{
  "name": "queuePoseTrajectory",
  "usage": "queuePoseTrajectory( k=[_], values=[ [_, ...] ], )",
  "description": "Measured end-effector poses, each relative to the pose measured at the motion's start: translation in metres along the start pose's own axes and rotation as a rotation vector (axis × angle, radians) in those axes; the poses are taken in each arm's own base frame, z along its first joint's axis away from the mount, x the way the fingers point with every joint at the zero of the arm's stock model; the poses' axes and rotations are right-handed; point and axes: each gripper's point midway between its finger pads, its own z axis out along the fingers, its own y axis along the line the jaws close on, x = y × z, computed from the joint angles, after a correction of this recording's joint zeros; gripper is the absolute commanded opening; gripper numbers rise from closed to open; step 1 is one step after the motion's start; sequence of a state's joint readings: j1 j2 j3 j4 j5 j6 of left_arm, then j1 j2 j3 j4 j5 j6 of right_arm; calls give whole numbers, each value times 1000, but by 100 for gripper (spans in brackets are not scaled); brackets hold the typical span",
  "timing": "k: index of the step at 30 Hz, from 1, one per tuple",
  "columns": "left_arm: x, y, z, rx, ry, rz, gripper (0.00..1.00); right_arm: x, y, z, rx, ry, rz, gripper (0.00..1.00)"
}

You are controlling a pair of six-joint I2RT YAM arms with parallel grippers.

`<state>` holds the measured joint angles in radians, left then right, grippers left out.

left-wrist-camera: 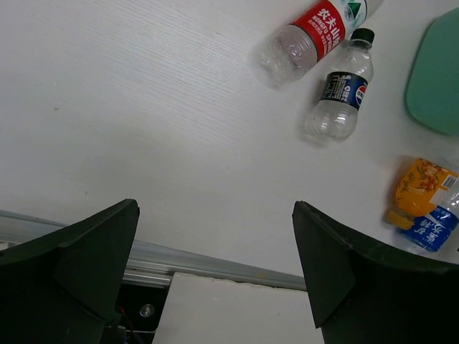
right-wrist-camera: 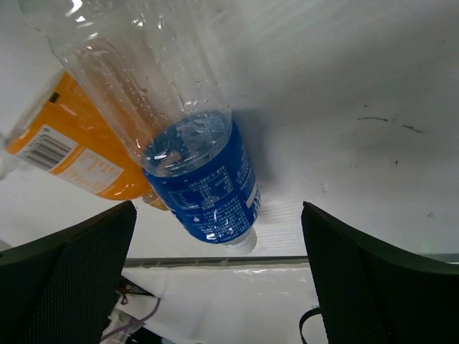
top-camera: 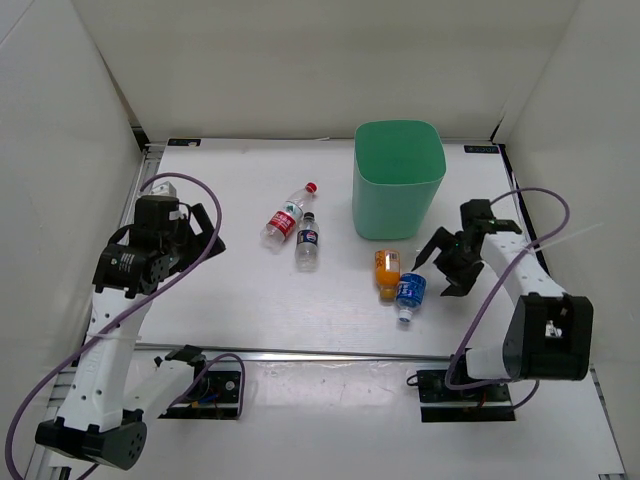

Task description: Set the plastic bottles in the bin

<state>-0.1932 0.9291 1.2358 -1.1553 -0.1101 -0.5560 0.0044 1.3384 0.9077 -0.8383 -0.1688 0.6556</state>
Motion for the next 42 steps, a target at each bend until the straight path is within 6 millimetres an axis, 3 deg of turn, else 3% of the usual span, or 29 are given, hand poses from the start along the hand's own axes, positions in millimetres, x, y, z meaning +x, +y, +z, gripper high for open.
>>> queuePoseTrajectory(
  k=[5,12,20,30,36,40,42],
  values=[
    [4,2,3,-13,27,9,99,6,8,21,80,46,-75,99],
    [9,4,7,-29,58,18,99,-8,18,34,125,33,-93,99],
    [13,7,8,-44,82,22,99,-8,16,48,163,59,-73,69],
    [22,9,14,-47,113,25,99,-2,8,43,172,60,-37,46],
    [24,8,19,-42,116,24,99,2,5,-1,144,-17,-31,36],
    [28,9,22,-43,128,21,99,-5,25,-61,60,-132,-53,34],
    [28,8,23,-40,126,19,99,-17,49,-108,-10,-218,-72,34]
  ],
)
